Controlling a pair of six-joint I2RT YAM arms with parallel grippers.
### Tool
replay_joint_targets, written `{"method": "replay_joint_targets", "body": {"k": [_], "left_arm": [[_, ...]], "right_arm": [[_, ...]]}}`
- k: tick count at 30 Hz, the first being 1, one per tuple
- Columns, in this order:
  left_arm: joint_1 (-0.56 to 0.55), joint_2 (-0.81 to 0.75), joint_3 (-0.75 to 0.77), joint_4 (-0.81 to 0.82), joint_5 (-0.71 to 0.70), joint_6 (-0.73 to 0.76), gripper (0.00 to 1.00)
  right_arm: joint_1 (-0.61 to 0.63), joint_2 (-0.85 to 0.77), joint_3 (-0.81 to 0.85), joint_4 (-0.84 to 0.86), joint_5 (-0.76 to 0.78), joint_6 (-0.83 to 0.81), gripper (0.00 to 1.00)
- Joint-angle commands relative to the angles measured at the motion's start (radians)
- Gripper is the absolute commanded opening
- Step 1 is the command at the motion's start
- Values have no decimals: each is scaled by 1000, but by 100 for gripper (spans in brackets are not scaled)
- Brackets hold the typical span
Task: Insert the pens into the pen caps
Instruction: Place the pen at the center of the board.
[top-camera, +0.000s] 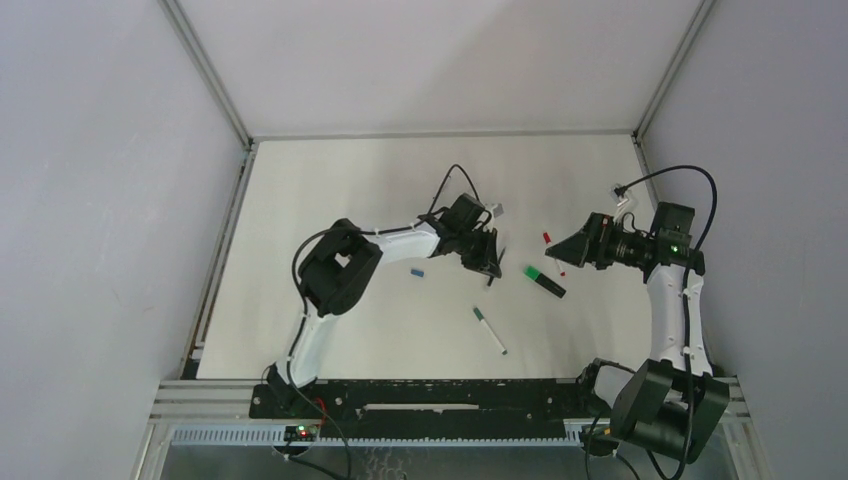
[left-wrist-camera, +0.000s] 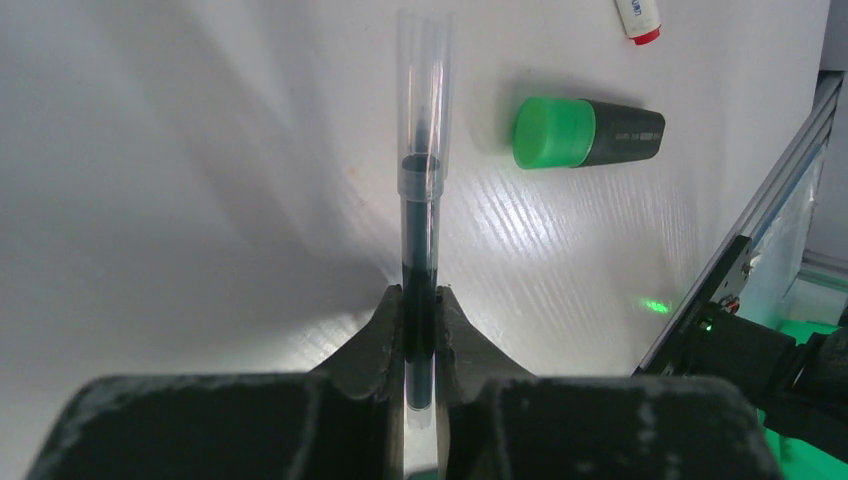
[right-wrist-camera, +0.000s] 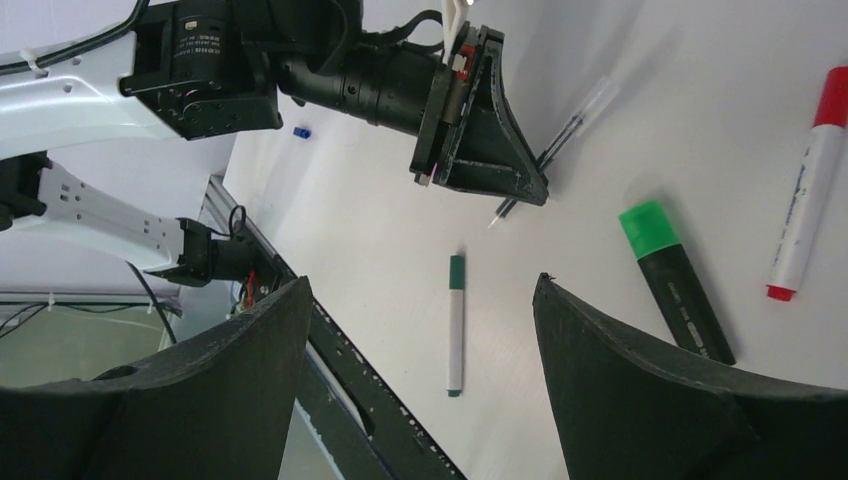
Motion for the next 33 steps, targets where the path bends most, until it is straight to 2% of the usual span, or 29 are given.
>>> {"method": "replay_joint_targets", "body": {"k": [1,9,19,25,28,33], "left_arm": [[-17,40,102,-85,1,-20,12],[-22,85,201,-217,-94,-24,29],[-21,18,223,-224,-143,-2,32],[-18,-163,147,-132,-250,46,33],[-17,-295,67,-78,-336,94,33],[-13,-571,-114,-8,-515,231,33]], "right_arm": [[-17,-14,-3,65,-14,15,88],[-21,-4,-10,83,-23,30,88],[-23,-12,-13,80,-24,24,88],[-21,-14,-13,79,-29,5,88],[-13,-14,-11,86,-22,-4,87],[68,4,29,83,45,-39,87]]}}
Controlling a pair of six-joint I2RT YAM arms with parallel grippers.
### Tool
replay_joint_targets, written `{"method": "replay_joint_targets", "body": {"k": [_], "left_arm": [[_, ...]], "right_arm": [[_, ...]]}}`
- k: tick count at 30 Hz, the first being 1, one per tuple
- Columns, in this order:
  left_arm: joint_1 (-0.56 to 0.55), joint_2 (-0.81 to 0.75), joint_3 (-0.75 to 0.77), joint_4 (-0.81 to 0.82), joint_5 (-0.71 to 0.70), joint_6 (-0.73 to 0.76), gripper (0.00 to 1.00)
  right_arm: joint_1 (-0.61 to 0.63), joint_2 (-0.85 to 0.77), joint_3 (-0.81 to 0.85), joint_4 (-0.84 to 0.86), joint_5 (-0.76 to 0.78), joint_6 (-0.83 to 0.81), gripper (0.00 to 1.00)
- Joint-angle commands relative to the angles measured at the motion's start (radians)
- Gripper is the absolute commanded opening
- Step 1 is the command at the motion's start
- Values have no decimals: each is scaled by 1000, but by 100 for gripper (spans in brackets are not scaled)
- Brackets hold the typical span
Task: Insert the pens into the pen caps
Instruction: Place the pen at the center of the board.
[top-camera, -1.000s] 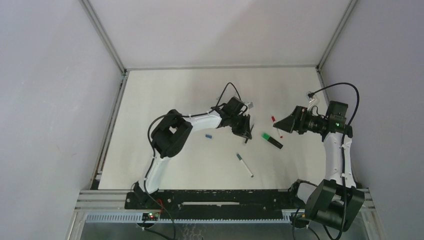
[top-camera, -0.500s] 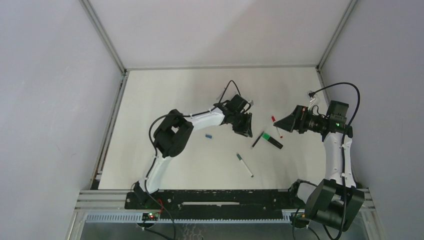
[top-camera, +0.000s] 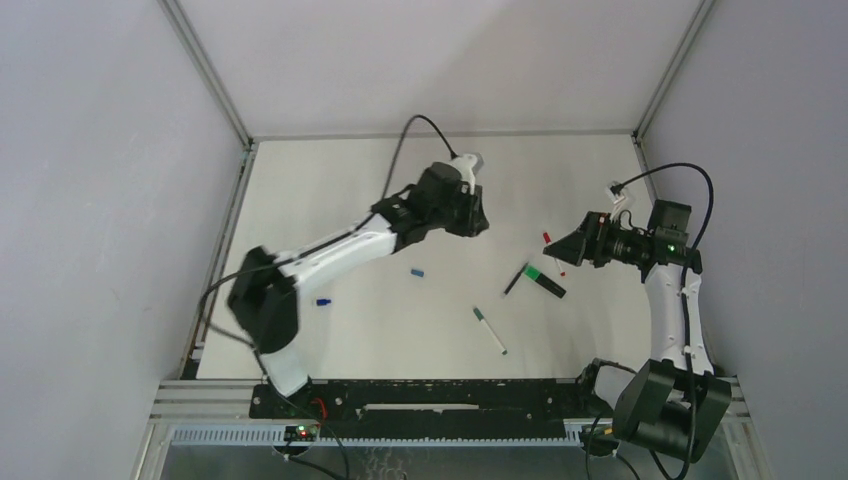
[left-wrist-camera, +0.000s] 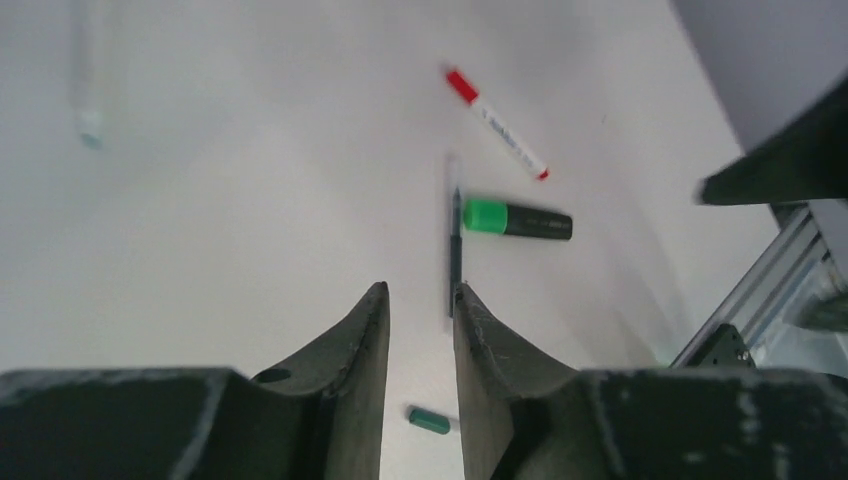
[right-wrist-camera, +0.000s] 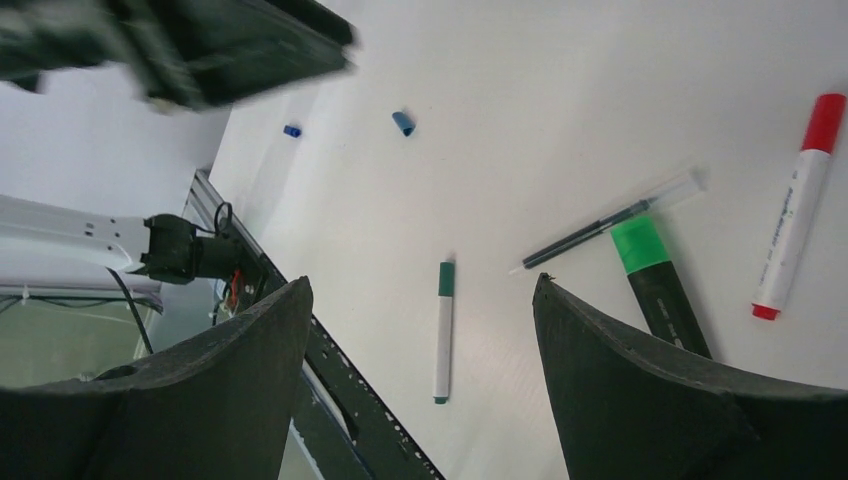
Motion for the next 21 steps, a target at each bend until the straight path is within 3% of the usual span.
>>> {"method": "replay_joint_targets", "body": {"k": [1,4,8,11,15,21], "left_arm": [[6,-255,-132,99,-204,156,34],[9,-420,-247,125,-313,224,39],[21,-632,-410,194,-403,272,68],[36,-751,-533,233,-470,210,92],[99,-887,-678,261,-442,87,96],[143,-1018,-777,247,-445,42,95]], "right_arm": [[75,14,45,29,50,-50,87],[158,55,101,38,130,-61,87],[283,142,187,57,242,-44,87],[382,223,253,75,331,-11,86],[501,356,356,103,494,67,86],[610,548,502,167,744,300,86]]}}
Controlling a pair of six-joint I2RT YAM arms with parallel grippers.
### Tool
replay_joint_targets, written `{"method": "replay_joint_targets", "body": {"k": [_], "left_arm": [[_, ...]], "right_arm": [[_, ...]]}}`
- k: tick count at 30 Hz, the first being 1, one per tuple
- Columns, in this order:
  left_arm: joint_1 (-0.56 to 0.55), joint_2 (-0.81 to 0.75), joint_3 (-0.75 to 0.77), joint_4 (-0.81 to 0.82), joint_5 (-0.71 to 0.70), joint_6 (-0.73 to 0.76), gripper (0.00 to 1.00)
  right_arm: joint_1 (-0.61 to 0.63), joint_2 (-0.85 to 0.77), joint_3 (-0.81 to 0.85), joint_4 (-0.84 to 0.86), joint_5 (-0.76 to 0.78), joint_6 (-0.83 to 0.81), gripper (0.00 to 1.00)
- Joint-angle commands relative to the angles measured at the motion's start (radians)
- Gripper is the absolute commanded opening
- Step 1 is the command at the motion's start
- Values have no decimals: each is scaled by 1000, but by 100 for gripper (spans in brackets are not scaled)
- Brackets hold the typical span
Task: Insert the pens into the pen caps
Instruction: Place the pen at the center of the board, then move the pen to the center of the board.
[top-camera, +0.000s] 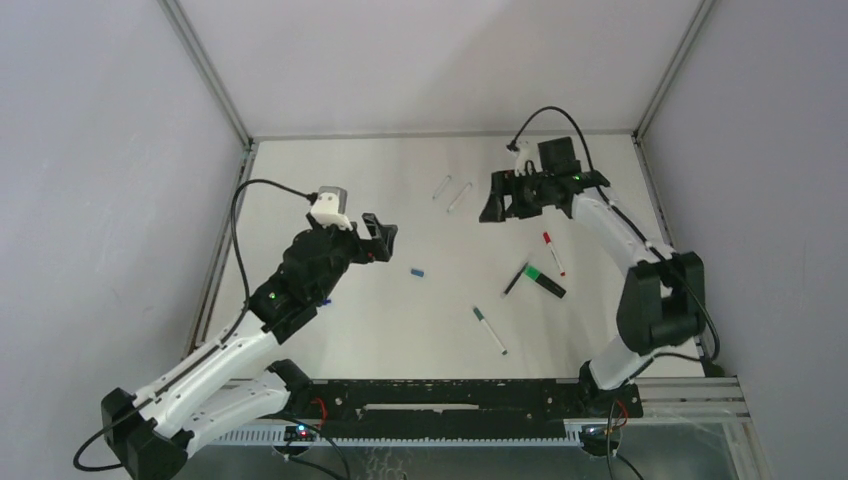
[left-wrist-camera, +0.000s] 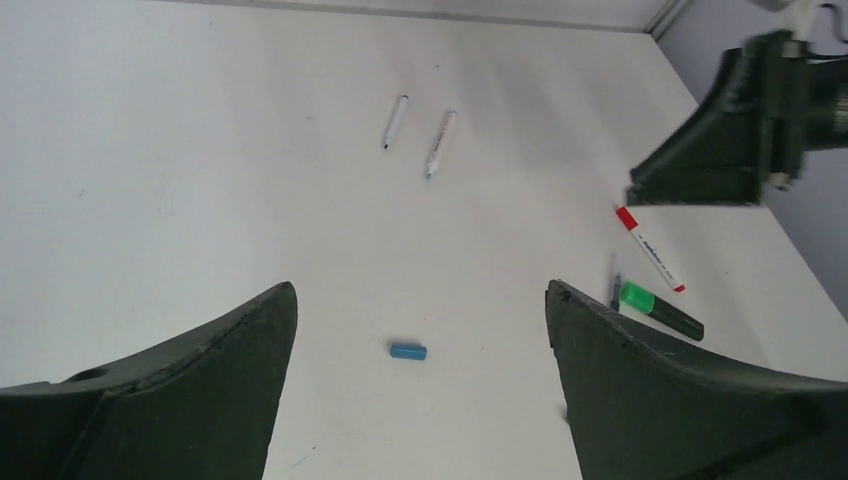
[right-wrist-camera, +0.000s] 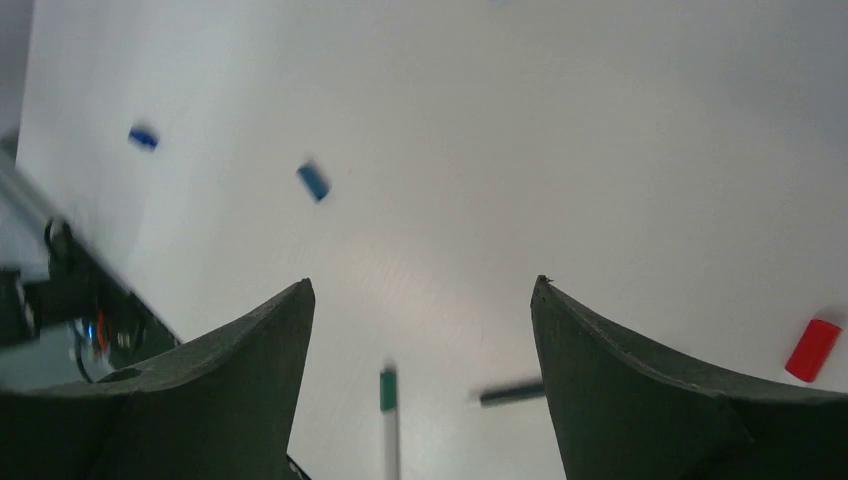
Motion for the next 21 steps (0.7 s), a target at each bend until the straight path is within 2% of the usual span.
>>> {"method": "replay_joint_targets", "body": {"k": [1,4,8,12,14,18,21], "left_arm": [[25,-79,-51,28,-34,-62,95],[39,-89,-59,5,-67,-75,94],[53,-72,-65,3,-79,-84,94],[68,-51,-58,0,-80,-85,94],[74,-44,-57,-1,-78,-87,94],[86,-31,-62,-2,-69,-99,93],[96,-20,-62,-2,-56,-112,93]], "right_arm": [[64,115,123,79,269,241,86],[106,240,262,49,401,379,83],[128,426,491,-61,406,414,68],[150,583,682,-119,455,422,63],[159,639,733,-136,490,420,62],[169,730,809,-135,520,418,48],[180,793,864,-132,551,410,46]]}}
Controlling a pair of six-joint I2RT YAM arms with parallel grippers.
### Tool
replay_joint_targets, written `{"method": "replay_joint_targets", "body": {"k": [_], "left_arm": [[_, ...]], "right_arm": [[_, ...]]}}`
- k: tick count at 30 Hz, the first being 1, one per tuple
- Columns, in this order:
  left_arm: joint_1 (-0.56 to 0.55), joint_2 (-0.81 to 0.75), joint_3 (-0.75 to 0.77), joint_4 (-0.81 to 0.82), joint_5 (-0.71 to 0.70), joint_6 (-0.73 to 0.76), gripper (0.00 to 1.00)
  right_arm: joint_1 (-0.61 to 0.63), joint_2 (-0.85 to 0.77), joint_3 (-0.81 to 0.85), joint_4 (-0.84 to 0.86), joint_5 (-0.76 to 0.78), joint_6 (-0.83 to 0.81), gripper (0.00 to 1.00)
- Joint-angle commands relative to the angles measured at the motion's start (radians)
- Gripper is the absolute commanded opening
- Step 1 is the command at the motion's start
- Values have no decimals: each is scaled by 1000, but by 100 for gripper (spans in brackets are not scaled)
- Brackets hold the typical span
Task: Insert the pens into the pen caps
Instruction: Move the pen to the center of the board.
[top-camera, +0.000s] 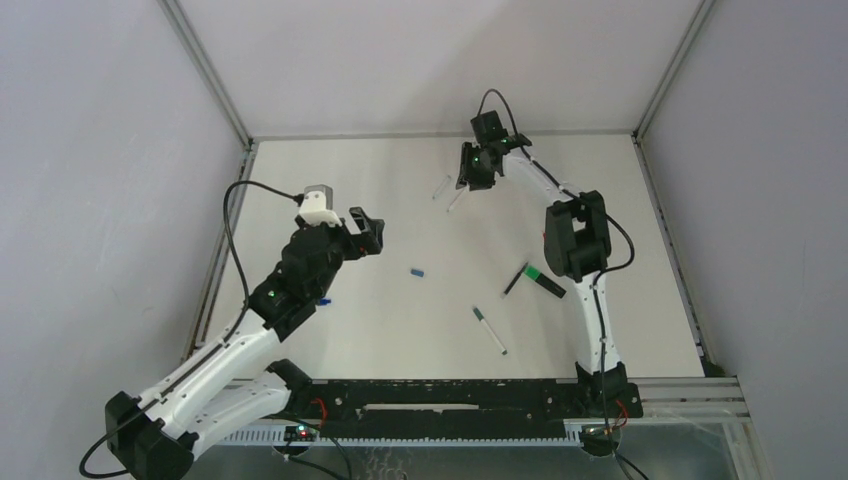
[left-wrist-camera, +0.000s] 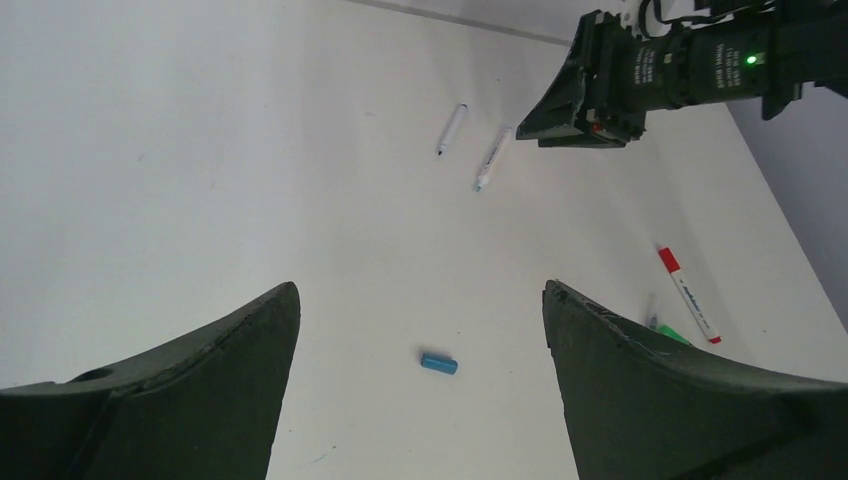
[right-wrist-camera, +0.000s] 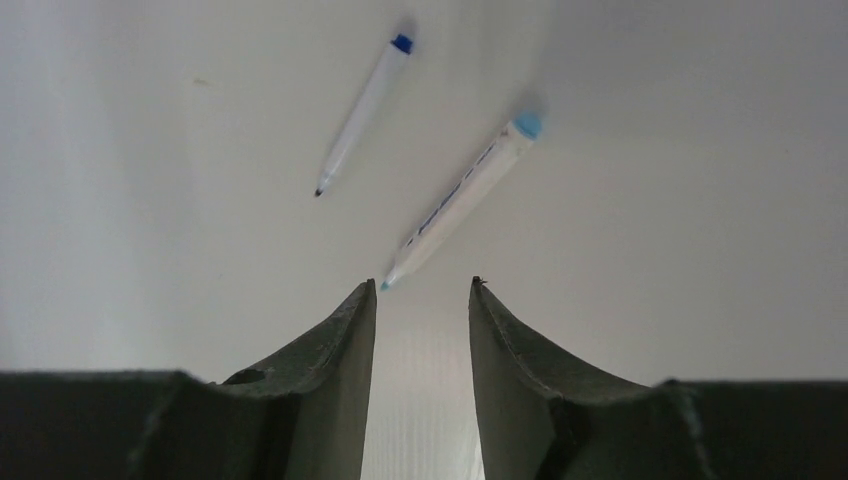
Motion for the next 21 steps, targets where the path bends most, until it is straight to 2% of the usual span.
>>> {"method": "replay_joint_targets", "body": {"k": [1,13,17,21], "left_arm": [[19,17,-8,6,11,-31,93],[33,62,14,-22,51,-33,92],[35,64,18,-30,59,-35,92],[36,56,14,-41,63,-46,92]], "right_arm": [[19,71,101,-22,67,14,46],[39,174,175,-18,112,54,57],[55,189,178,-27,166,38,56],[64,191,155,-36,193,22,48]]}}
